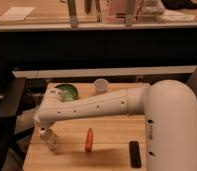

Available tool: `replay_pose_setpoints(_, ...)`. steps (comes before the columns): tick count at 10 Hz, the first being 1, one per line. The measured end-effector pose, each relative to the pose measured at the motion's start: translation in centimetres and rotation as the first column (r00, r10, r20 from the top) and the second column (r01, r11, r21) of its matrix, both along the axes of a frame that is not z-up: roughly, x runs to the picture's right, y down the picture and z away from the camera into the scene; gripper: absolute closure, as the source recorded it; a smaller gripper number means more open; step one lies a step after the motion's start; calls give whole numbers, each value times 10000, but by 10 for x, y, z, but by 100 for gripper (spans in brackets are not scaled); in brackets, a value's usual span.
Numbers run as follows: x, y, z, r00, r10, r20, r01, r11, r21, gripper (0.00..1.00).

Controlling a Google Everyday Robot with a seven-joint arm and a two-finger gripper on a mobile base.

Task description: Knock the bottle over

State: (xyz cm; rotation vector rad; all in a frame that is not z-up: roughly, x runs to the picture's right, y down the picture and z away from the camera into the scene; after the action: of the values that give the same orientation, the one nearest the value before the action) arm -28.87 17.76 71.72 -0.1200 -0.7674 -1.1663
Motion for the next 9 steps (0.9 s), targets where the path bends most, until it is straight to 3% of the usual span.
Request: replay_pose_setpoints(9,-1,1,-8,9987,-270,421,273,9996,-85,100)
